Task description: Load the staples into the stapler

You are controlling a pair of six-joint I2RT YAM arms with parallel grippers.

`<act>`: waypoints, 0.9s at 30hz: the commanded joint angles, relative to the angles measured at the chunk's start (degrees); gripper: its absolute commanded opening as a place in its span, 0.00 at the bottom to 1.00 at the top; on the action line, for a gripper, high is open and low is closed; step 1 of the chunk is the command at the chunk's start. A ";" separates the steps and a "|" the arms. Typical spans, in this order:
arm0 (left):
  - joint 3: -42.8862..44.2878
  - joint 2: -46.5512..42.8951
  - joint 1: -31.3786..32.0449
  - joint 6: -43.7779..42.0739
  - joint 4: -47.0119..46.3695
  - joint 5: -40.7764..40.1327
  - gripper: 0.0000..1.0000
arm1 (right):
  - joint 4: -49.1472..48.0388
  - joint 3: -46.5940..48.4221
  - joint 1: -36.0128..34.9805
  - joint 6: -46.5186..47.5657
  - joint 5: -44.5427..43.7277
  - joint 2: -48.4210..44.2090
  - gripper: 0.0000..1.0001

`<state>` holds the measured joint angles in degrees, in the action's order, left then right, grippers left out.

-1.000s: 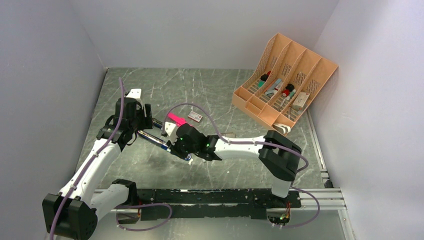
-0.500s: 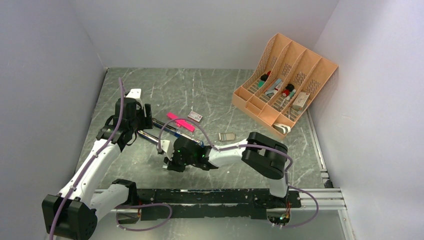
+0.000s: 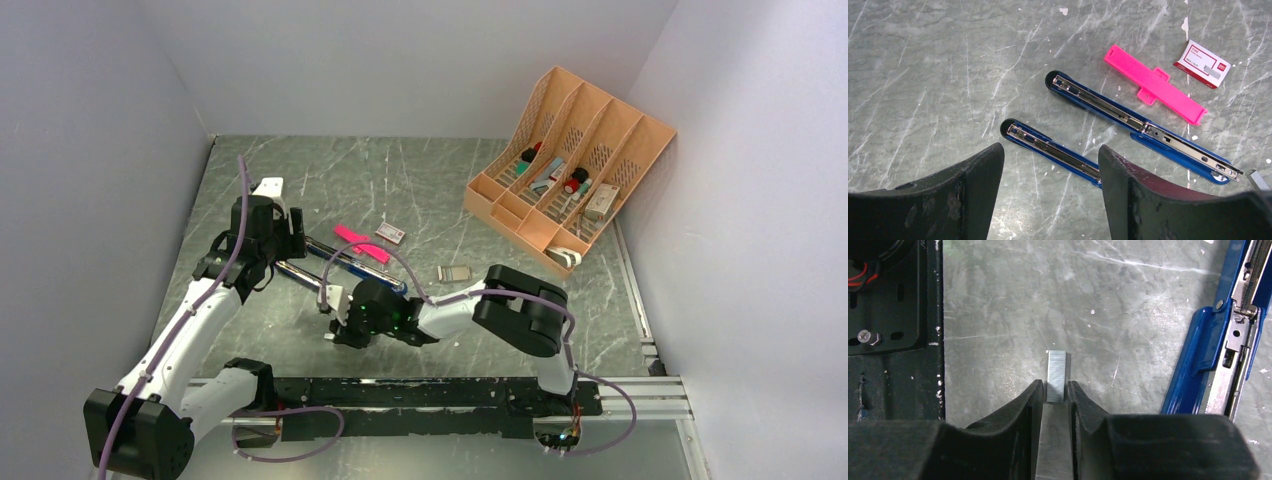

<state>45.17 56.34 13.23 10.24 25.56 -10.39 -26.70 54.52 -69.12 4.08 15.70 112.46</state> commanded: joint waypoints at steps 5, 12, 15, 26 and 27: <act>0.18 -0.79 0.49 -0.65 -0.86 0.11 0.73 | -3.77 -4.76 0.72 1.30 1.27 2.06 0.32; 0.19 -0.68 0.56 -0.67 -0.86 0.11 0.73 | -6.22 -6.30 1.00 1.55 1.64 2.94 0.31; 0.20 -0.68 0.56 -0.66 -0.80 0.11 0.73 | -6.69 -6.85 0.93 1.63 1.37 2.94 0.29; 0.18 -0.72 0.66 -0.70 -0.86 0.20 0.73 | -6.54 -7.06 0.89 2.12 2.07 5.02 0.15; 0.14 -0.77 0.65 -0.74 -0.86 0.24 0.73 | -6.57 -7.06 0.96 2.27 2.23 4.97 0.12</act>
<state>45.17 56.34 13.37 10.24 25.56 -10.39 -39.44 49.36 -68.29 5.48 17.69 114.21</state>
